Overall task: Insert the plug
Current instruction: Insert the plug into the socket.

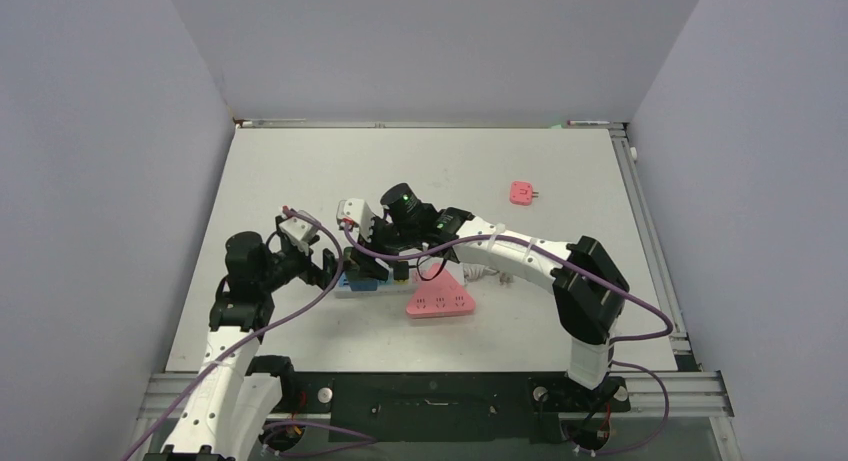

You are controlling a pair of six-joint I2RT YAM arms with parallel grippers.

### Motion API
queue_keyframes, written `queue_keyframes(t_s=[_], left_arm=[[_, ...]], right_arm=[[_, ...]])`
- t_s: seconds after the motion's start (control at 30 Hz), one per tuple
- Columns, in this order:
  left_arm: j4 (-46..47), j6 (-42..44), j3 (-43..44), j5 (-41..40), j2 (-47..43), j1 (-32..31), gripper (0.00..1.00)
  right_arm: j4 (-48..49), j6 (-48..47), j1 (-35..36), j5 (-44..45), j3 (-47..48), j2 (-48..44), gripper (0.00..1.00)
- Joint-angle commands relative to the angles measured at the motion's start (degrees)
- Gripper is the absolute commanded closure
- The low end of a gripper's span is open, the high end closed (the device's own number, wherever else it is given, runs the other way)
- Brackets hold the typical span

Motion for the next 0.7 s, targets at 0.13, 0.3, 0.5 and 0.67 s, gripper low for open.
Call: queue_keyframes(t_s=[0.13, 0.3, 0.5, 0.67], left_arm=[[-3.4, 6.3, 0.0, -1.7, 2.0, -1.5, 0.0], [-4.1, 7.6, -0.3, -2.8, 3.3, -2.1, 0.0], [-5.3, 10.1, -0.9, -3.5, 3.6, -2.5, 0.0], [-7.2, 12.6, -0.2, -4.6, 4.2, -2.9, 0.05]], right_arm=[[-1.1, -1.3, 0.3, 0.9, 0.2, 1.8, 0.9], [-1.2, -1.3, 0.1, 0.8, -0.6, 1.9, 0.91], [-1.2, -1.3, -0.2, 0.9, -2.2, 2.1, 0.91], [-0.8, -1.0, -0.4, 1.3, -3.7, 2.3, 0.91]])
